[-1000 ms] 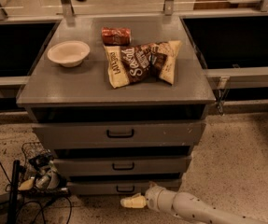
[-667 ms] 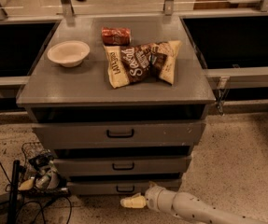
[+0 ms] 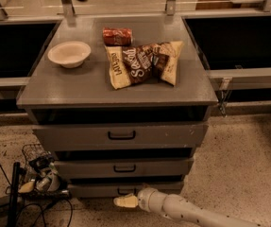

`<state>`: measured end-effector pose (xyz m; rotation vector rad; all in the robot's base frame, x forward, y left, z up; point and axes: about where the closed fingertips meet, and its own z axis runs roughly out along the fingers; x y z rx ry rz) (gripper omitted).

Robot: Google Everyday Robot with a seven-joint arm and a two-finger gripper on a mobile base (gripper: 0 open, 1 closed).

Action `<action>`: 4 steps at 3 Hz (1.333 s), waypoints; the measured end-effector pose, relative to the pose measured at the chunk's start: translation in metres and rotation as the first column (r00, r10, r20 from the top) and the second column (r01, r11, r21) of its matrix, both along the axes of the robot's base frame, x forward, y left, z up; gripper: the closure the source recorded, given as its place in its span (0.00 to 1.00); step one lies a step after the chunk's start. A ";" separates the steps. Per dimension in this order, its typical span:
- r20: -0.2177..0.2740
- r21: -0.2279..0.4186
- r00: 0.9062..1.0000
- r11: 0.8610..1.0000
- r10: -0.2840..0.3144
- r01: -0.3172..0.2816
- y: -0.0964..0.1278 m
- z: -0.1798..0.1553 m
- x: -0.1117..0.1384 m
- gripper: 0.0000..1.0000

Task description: Open bottom drawer

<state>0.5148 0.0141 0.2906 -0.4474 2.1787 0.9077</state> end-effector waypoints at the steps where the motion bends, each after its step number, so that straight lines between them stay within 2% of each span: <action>1: 0.000 0.001 1.000 1.000 0.000 0.000 0.001 -0.001 0.001 0.00; 3: 0.013 -0.001 0.999 0.999 -0.045 0.045 -0.009 -0.009 0.017 0.00; 4: 0.019 -0.008 0.999 0.999 -0.037 0.037 -0.005 -0.010 0.019 0.00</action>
Offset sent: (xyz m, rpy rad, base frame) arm 0.0247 -0.0166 -0.0119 -0.0088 -0.0170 -0.0682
